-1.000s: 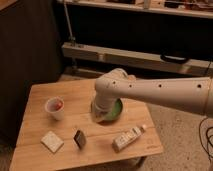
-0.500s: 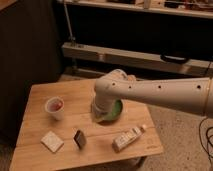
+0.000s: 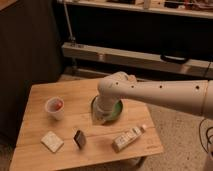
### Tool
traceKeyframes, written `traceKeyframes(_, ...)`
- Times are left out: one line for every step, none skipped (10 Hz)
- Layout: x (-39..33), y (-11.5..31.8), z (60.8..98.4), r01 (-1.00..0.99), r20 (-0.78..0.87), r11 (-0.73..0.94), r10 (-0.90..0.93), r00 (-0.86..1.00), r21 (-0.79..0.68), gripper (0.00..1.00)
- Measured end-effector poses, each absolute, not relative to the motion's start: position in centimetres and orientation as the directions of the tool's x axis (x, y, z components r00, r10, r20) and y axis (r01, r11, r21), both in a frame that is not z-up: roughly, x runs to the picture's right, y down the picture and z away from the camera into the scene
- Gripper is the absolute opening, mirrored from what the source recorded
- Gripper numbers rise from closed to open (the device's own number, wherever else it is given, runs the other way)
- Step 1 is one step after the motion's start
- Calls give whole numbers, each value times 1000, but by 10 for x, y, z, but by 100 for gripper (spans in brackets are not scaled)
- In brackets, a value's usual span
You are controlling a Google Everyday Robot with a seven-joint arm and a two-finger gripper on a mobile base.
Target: Knock the eraser over
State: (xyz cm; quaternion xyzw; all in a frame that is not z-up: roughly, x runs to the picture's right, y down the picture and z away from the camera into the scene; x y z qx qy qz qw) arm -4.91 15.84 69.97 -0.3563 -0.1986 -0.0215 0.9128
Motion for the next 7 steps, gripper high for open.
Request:
traceKeyframes(-47, 160, 701, 176, 380, 745, 111, 918, -644, 46)
traceKeyframes(-45, 161, 701, 173, 386, 747, 120, 915, -642, 35)
traceKeyframes(-44, 161, 699, 173, 392, 751, 123, 912, -637, 26)
traceKeyframes(-43, 161, 697, 175, 398, 757, 121, 910, -630, 16)
traceKeyframes(-42, 162, 694, 181, 404, 758, 118, 907, -626, 5)
traceKeyframes(-42, 164, 693, 186, 409, 757, 116, 905, -626, 1)
traceKeyframes(-43, 167, 693, 194, 417, 754, 114, 902, -628, 0)
